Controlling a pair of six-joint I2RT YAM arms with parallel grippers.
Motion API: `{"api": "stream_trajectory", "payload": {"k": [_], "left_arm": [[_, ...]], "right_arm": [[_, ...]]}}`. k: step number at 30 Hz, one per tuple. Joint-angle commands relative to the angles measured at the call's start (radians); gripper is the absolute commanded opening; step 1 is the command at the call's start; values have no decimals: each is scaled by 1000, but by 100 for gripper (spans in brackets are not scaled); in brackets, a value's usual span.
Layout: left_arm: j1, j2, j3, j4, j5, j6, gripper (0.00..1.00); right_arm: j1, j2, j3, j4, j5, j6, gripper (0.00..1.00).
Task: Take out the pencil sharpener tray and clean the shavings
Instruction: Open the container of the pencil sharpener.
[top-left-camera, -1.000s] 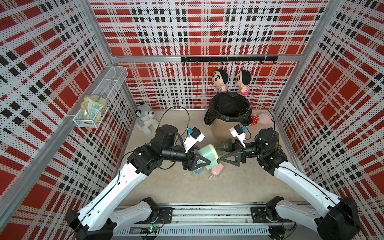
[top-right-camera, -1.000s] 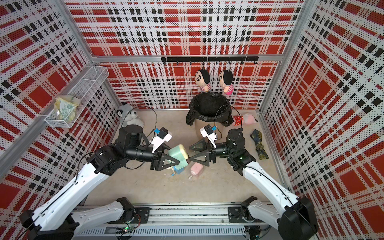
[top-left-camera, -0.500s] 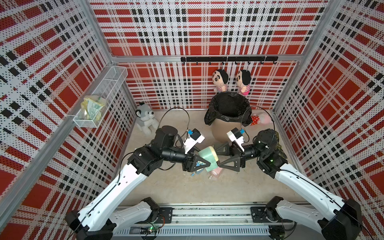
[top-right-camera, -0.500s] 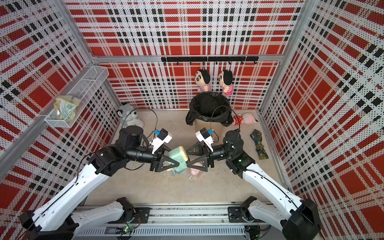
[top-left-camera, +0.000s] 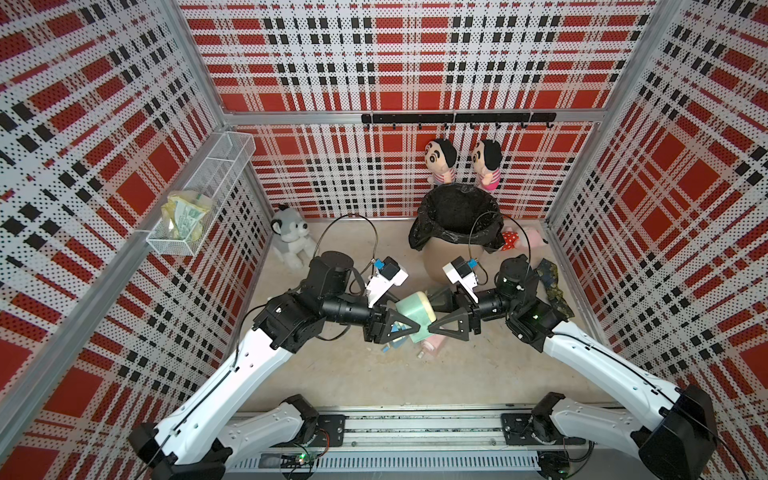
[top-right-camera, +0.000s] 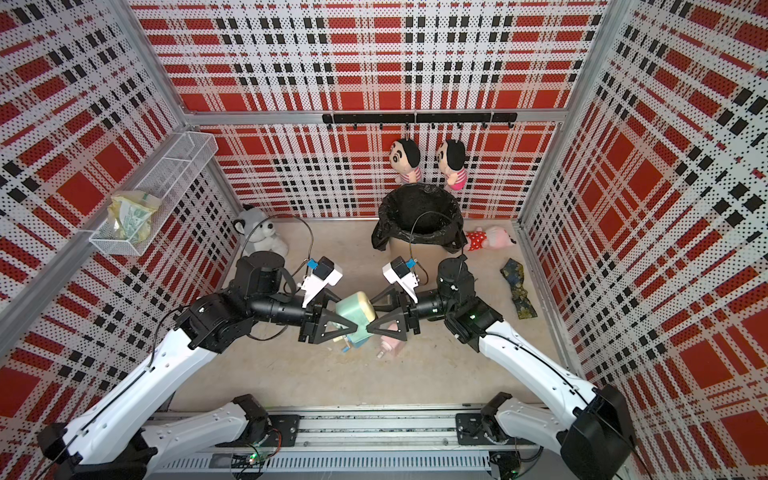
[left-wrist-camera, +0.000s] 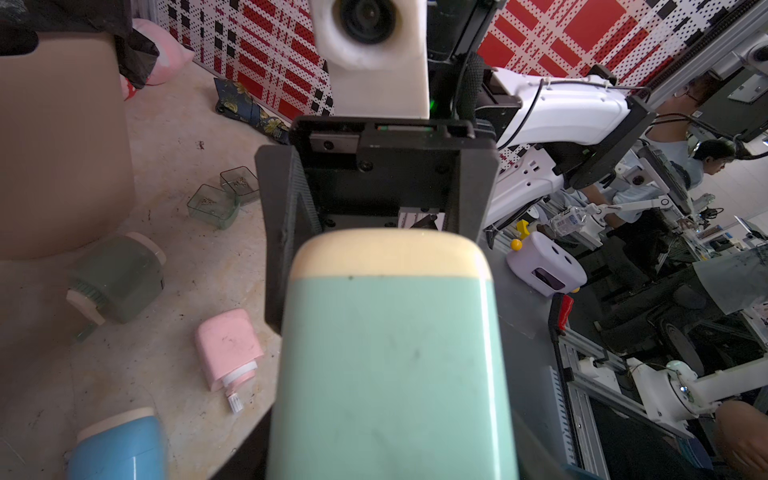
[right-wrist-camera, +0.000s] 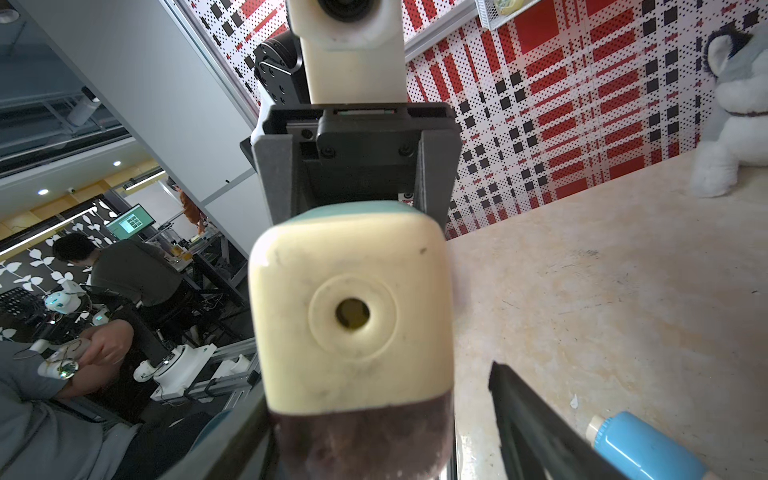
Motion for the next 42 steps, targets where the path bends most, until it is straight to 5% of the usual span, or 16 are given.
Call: {"api": "stream_trajectory", "payload": {"k": [1,16,42], "left_arm": [[6,-20,2,41,15,5,55],[2,-20,-15,49,12,2,55],[-16,-23,-21,49,3,1,52]], "right_arm": [[8,-4,20,-17,9,-16,77],[8,-14,9,21,-17,1,48],[-157,5,-47,229,-100,168,49]]}}
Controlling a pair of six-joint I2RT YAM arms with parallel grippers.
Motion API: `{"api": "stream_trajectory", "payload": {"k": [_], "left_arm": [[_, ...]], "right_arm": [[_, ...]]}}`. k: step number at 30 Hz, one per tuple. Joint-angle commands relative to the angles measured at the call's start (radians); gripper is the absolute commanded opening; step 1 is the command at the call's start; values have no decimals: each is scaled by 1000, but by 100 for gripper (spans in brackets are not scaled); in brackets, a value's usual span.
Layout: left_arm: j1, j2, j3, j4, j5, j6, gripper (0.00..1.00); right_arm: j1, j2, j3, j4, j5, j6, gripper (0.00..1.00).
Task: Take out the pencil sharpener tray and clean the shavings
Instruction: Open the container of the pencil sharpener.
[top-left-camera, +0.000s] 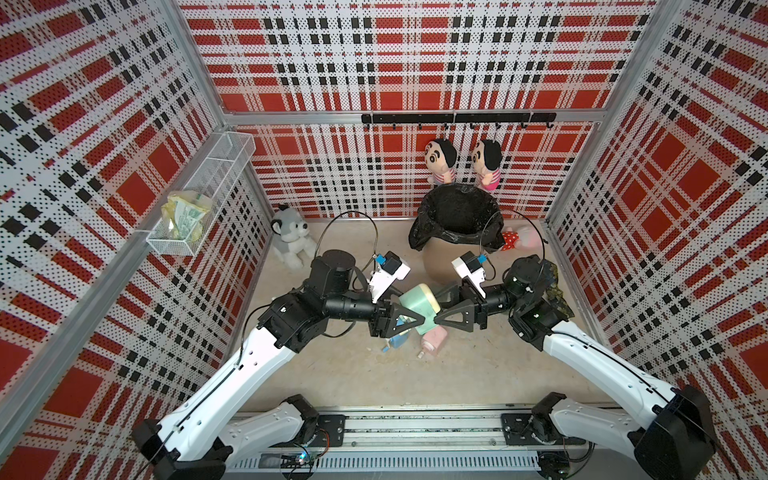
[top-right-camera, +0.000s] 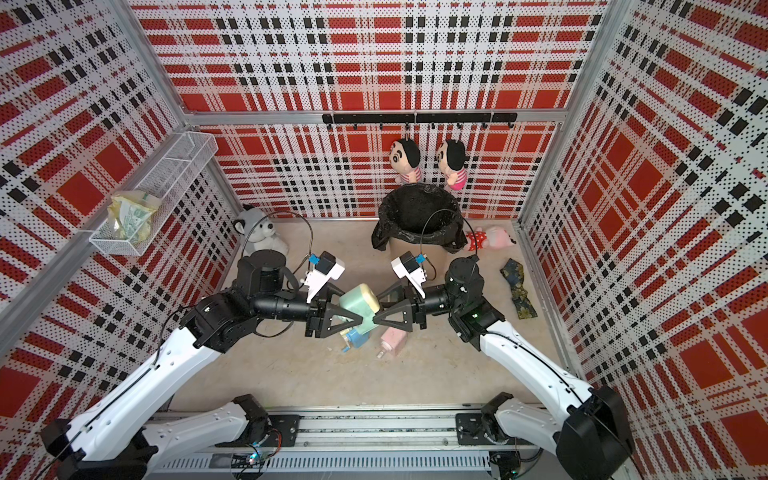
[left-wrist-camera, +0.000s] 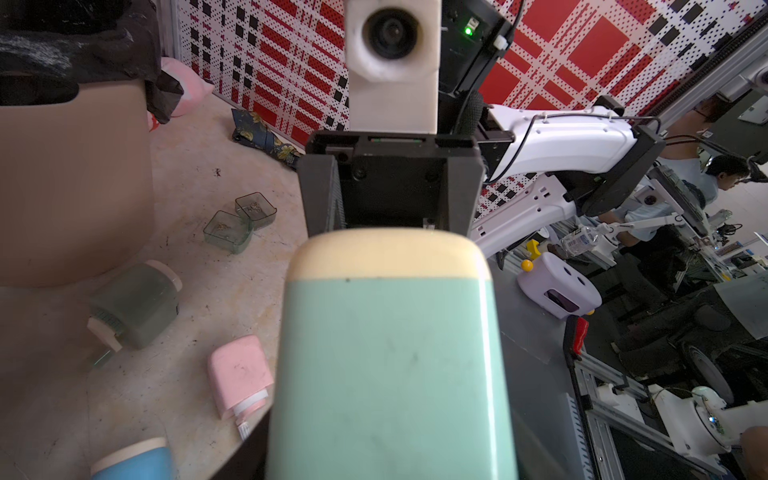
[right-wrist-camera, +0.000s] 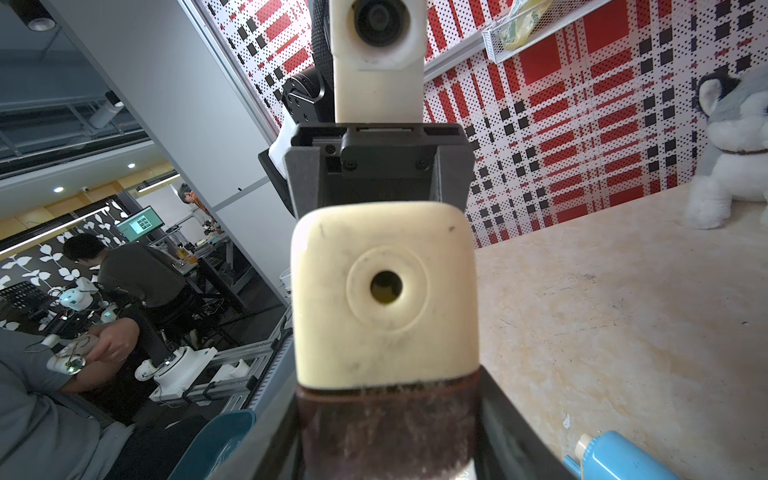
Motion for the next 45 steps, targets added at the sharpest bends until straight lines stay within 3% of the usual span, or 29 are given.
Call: {"api": "stream_trajectory", "payload": {"k": [1,21,33,45], "left_arm": [[-3,-30,-5,-56,50,44,52],[-15,-10,17,-66,49,55,52],[20,22,81,-88,-38,85,52],[58,89,166,-88,-19,126,54]], "right_arm": [[-70,0,-5,24,-16,48,49],[-110,32,-8,137,-24,131,51],[-174,40,34,73,6,95,50],[-256,56,86,-4,32,55,50]]}}
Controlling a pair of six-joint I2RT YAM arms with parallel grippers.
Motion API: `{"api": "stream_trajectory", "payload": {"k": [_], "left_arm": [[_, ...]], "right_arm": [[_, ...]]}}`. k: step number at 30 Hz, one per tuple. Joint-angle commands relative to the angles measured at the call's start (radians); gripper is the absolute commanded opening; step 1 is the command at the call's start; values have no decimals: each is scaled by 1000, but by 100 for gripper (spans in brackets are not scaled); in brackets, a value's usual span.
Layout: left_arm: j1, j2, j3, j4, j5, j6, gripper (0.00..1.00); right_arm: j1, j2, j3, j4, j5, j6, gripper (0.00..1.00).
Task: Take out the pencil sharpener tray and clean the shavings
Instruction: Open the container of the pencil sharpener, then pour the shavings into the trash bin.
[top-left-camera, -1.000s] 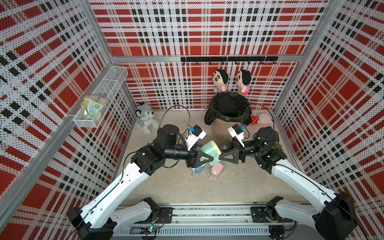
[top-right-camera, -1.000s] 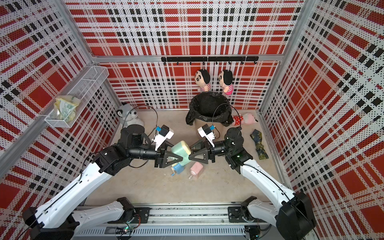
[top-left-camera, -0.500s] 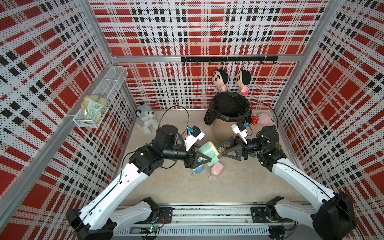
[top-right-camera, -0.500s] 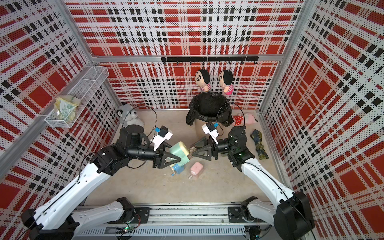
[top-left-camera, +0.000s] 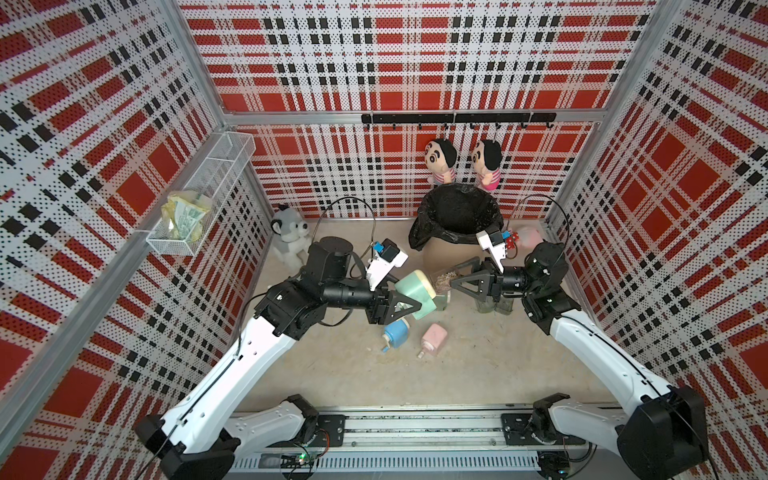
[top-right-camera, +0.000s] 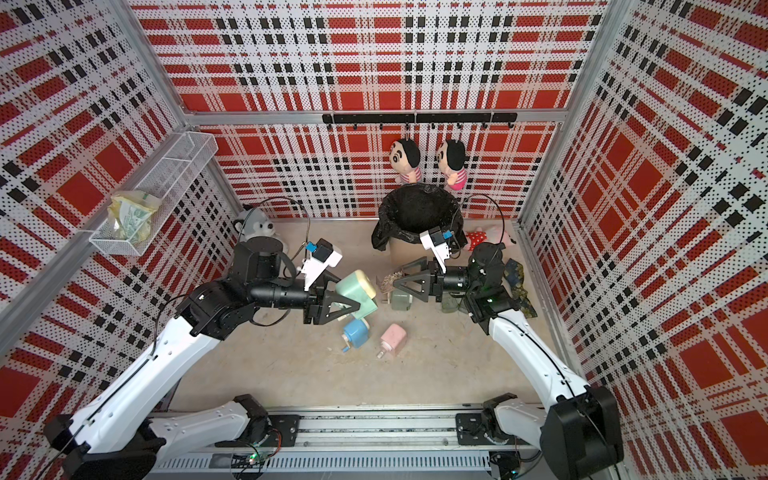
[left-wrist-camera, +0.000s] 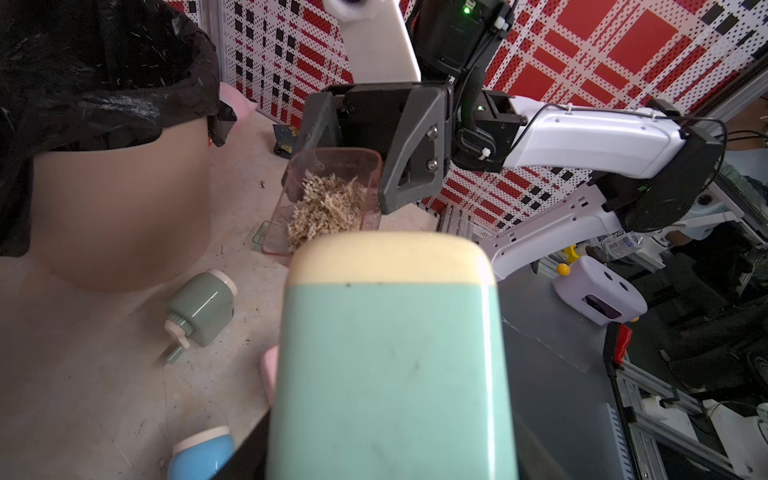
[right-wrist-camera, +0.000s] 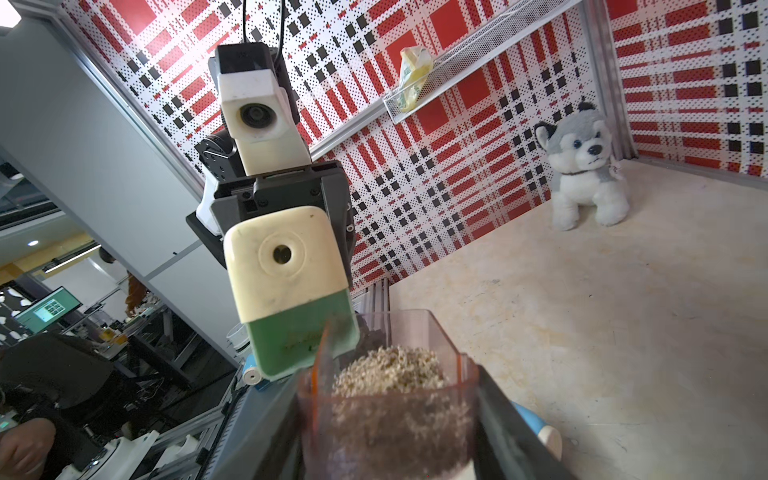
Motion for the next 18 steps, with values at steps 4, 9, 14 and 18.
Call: {"api": "stream_trajectory", "payload": {"k": [4,9,14,18], "left_arm": [[7,34,46,13,11,42,55],[11,77,75,12,-39,56,54],[16,136,121,8,-103,71,55],[20,188,160,4,-155,86,54]], "right_arm": [[-46,20,48,-18,38,-8,50],[-98,53,106,-24,83,18,50],[-139,102,191,-87,132,11,51],[-170,148,261,-141,170,19,51]]}}
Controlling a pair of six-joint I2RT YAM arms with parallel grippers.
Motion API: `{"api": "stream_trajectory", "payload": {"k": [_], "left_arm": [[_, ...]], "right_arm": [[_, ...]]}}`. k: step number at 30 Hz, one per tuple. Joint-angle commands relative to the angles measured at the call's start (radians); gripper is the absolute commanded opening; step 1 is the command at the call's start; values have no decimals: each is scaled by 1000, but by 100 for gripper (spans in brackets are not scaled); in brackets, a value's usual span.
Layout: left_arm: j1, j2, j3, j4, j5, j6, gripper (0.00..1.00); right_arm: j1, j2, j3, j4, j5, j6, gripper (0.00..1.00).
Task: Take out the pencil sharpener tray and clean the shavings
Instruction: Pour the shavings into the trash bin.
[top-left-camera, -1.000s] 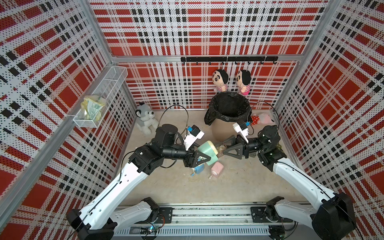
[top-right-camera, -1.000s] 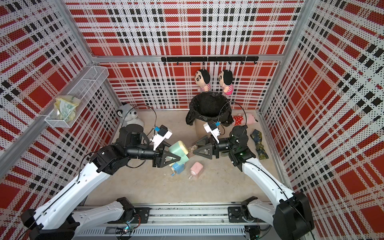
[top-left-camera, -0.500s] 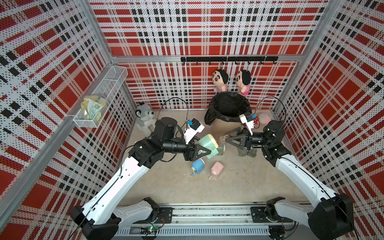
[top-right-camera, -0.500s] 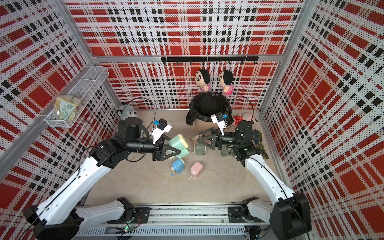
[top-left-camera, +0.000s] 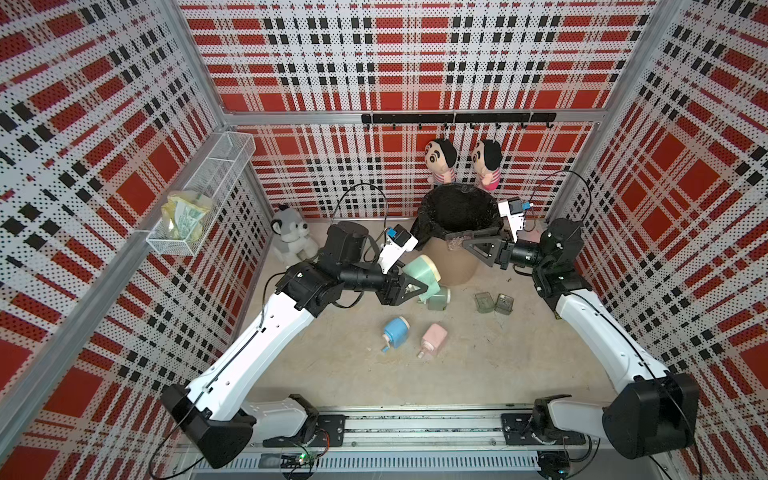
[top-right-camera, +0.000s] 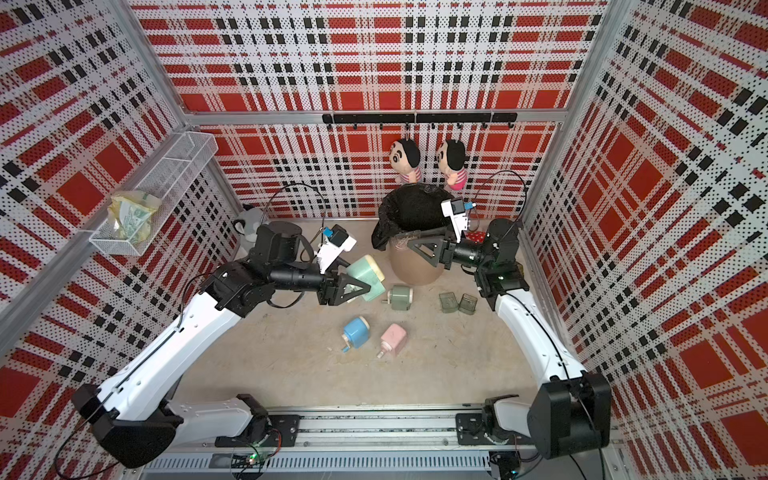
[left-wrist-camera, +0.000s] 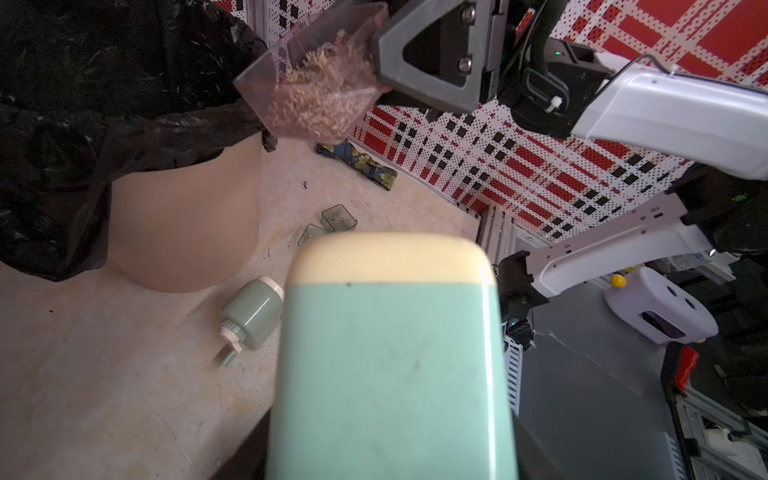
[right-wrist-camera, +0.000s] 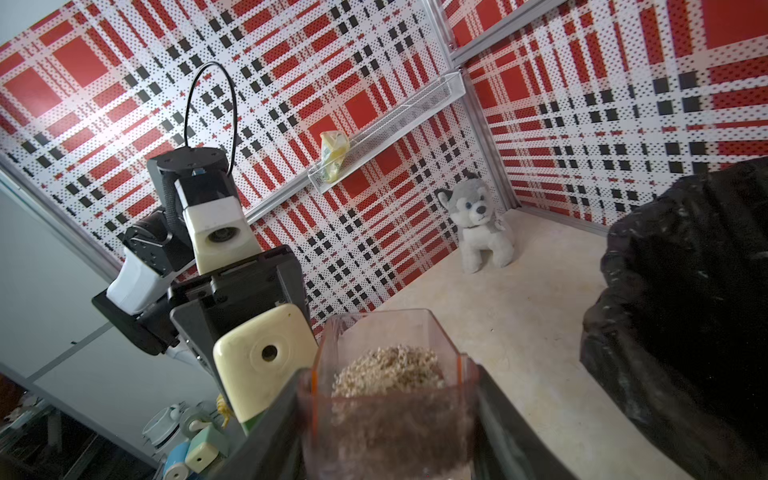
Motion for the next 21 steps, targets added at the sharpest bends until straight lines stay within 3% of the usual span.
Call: {"api": "stream_trajectory", "payload": {"k": [1,13,21], "left_arm": [[8,35,51,15,-68,33,55],[8,127,75,16,-117,58,54],[13,105,54,27,-107,62,54]], "right_arm": [[-28,37,60,-58,61,13,51],[-80,202,282,-277,235,152,51],[-132,274,250,-86,239,493,50]]}}
